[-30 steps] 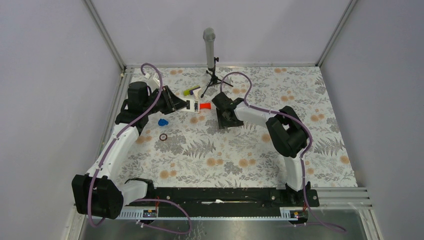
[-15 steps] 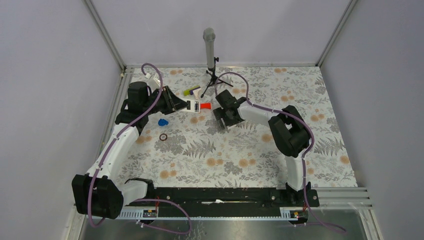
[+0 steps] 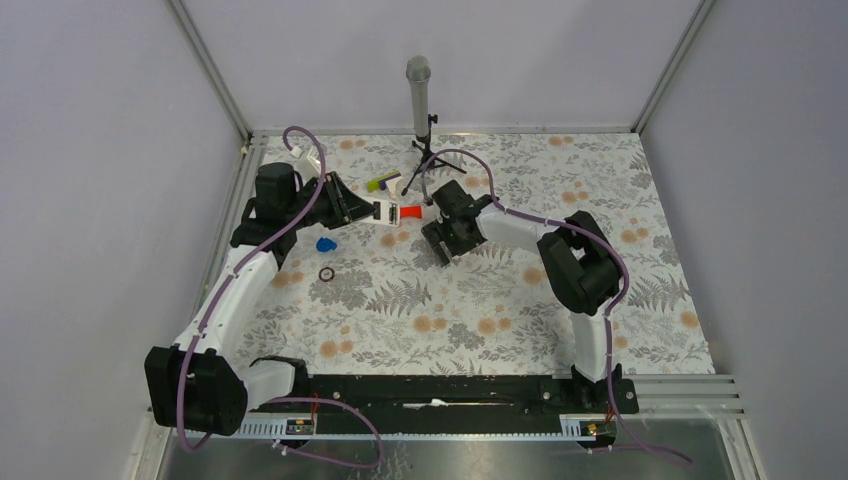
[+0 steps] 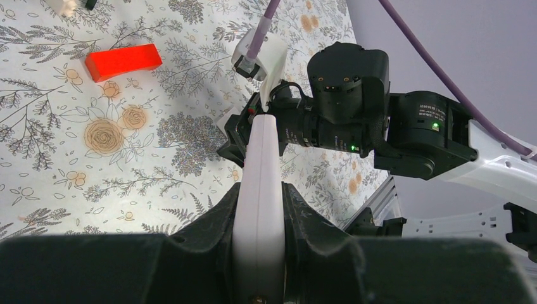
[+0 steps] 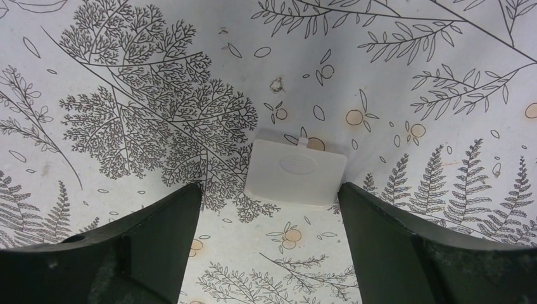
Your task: Load the batteries into the remote control
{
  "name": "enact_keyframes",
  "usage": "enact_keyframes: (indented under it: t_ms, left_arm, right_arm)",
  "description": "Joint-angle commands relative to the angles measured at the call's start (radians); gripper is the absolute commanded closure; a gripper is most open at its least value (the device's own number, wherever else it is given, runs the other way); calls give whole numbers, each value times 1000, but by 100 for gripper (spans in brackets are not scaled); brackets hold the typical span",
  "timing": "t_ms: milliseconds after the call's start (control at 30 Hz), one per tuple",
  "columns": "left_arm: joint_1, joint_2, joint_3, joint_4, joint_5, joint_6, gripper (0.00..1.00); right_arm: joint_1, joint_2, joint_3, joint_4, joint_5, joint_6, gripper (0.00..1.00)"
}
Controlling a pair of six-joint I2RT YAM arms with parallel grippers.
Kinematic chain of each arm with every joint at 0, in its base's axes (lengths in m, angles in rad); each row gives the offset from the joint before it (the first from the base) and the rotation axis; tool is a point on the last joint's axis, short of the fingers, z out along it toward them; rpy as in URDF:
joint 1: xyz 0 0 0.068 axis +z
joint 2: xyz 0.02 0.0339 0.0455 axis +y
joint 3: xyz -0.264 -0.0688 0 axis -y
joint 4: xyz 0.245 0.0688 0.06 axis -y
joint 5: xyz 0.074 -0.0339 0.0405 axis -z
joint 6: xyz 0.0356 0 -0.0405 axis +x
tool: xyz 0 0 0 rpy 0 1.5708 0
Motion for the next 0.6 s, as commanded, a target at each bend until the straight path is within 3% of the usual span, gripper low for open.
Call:
enact_keyframes:
  t_ms: [0,267,567]
  left_arm:
    - [8,-2,28,46,34,13,100]
    - [8,-13,22,45,29,11,100]
    - [8,-12,16,45,31,9,100]
  right_arm:
    - [-30,28,-23,-83,-23,1,12]
    - [-40,87,49,-176,47,139,28]
    - [-38,91,22,-162,32,176,42]
